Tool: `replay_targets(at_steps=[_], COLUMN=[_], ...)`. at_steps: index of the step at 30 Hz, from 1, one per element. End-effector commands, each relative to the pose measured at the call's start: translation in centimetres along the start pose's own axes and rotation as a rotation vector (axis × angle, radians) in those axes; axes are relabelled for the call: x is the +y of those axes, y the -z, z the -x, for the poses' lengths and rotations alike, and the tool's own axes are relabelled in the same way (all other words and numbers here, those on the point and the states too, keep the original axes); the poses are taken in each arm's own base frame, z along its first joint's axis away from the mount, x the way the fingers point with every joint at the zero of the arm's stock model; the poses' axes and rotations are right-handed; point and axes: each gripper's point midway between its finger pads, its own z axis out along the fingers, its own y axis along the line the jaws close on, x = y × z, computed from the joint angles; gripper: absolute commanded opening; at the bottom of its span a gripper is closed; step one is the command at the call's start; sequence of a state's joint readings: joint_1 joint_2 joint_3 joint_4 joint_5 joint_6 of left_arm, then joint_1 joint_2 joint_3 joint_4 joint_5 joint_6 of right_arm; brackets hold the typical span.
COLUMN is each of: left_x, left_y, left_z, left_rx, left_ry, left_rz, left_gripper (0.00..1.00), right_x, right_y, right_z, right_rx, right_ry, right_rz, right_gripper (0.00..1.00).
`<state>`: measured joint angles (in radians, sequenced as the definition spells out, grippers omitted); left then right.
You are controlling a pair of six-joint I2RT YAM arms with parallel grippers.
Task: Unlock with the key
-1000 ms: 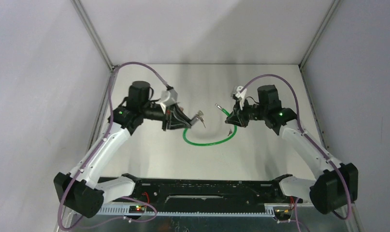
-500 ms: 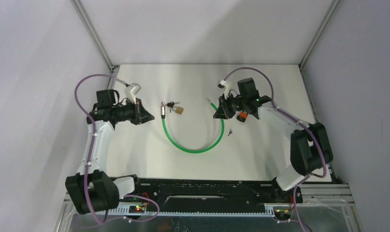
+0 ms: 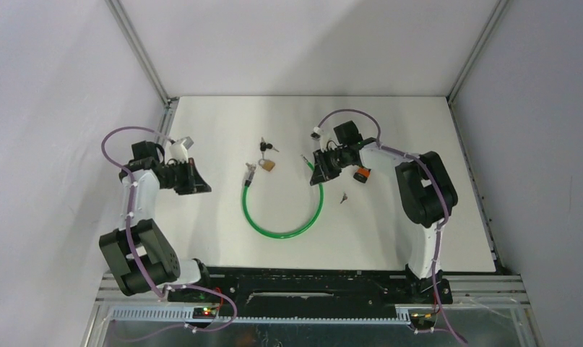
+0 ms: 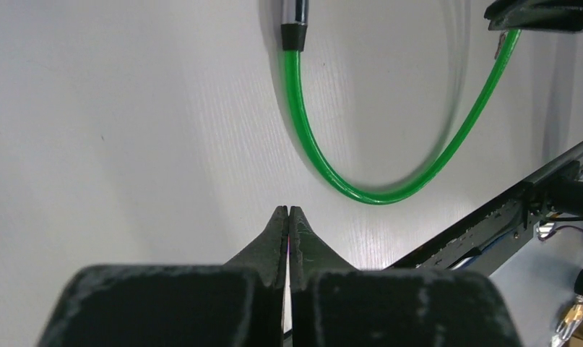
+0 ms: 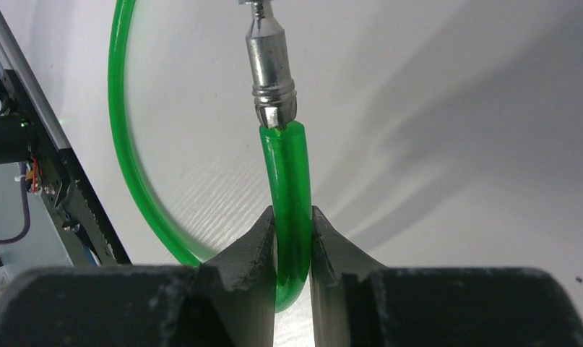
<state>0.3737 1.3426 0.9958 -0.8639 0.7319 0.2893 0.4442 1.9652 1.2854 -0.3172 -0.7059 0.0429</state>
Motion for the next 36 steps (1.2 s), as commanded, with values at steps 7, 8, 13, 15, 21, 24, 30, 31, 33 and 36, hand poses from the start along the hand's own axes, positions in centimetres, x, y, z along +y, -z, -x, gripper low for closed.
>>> replay_targets(at_steps=[7,8,13,15,21,24,30,31,33,36], left_x=[-1.0,-1.1,-1.6,-2.0,-3.2,-3.7,-4.6,-4.9,-5.5,-6.4], left_y=[1.6,1.8,2.5,2.8,3.4,3.8,5.3,5.5,6.0,6.5], left_z=[0.7,0.7,1.2,1.8,3.8,4.7,5.5,5.3,5.0,4.5], left_rx=[-0.059,-0.064,-0.109,-0.139,-0.226,-0.253,-0.312,-0.319,-0.346,-0.385], left_ry=[-0.156,-0.166,-0.231,-0.252,-0.267,-0.271,-0.380,-0.407,-0.457,-0.516], left_rz=[0.027,0.032,0.065,0.068,0.040,0.026,0.053,0.054,0.053,0.048], left_gripper=[0.13,0.16,0.38,0.47,0.89,1.00,1.00,1.00,1.00,1.00], right_x=[2.2,2.2,1.2,0.6,-0.3,0.1,0.9,0.7,0.5,-0.1], right_y=[-4.6,-5.1,-6.8,-6.9,-4.8,-1.9,5.1,6.1,7.8,9.2], right_z=[3.9,4.1,4.4,4.1,4.4,5.5,5.9,5.5,4.4,2.2], right_rx=[0.010,0.012,0.040,0.050,0.040,-0.008,-0.076,-0.069,-0.039,0.013], right_ry=[0.048,0.040,-0.013,-0.021,0.022,0.097,0.298,0.337,0.371,0.371], right_rz=[0.059,0.066,0.048,0.030,-0.013,-0.059,-0.179,-0.209,-0.274,-0.325], right_gripper=[0.23,0.23,0.32,0.36,0.54,0.79,0.95,0.95,0.93,0.89])
